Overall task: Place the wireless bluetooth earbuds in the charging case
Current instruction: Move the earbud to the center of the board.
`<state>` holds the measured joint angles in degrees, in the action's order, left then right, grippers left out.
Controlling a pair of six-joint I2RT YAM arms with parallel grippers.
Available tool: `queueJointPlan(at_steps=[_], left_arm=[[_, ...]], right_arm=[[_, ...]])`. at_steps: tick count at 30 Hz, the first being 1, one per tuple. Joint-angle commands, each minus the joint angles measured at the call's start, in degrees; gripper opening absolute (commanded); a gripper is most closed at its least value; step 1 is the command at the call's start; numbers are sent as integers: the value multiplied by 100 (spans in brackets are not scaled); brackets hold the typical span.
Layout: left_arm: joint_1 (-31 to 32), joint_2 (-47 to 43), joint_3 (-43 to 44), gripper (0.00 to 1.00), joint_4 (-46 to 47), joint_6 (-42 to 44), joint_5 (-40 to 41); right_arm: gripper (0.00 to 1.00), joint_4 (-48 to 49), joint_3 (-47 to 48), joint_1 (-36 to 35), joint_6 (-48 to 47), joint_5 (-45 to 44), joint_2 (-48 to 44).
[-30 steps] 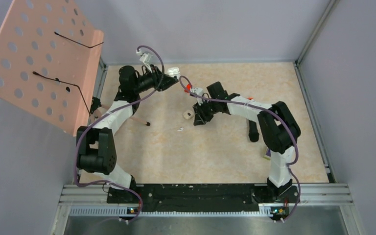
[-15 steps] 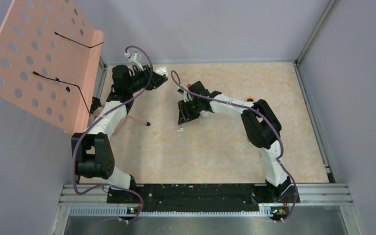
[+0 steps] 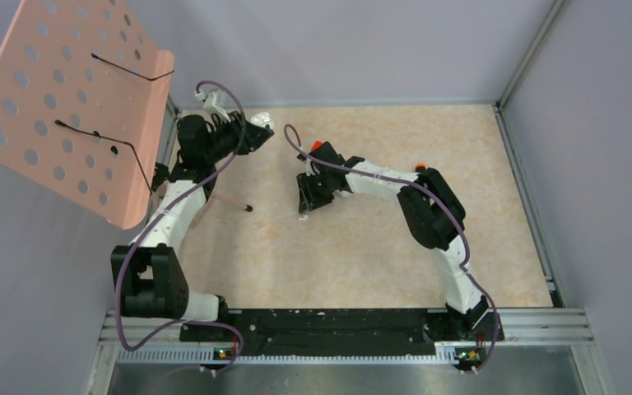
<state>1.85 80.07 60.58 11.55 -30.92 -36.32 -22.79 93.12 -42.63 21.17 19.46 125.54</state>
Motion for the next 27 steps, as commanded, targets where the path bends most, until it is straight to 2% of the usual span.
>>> queueJointPlan(at_steps=[1,14,21,27], left_arm=[[-54,-225,-135,0,275,-154,38],[-123,-186,-204,0,417,-202,-14],[-123,-211,-231,0,411,-214,-14],[-119,-202,-203,0,335,-170,-54]], right_arm=[[38,-173,57,-218,-338,-245,127],[27,-452,-337,-320,-1934,-337,-181],[18,-391,-719,-319,-3711,-56,-529],[8,-159,-1439,-317,-5775,779,-1126]])
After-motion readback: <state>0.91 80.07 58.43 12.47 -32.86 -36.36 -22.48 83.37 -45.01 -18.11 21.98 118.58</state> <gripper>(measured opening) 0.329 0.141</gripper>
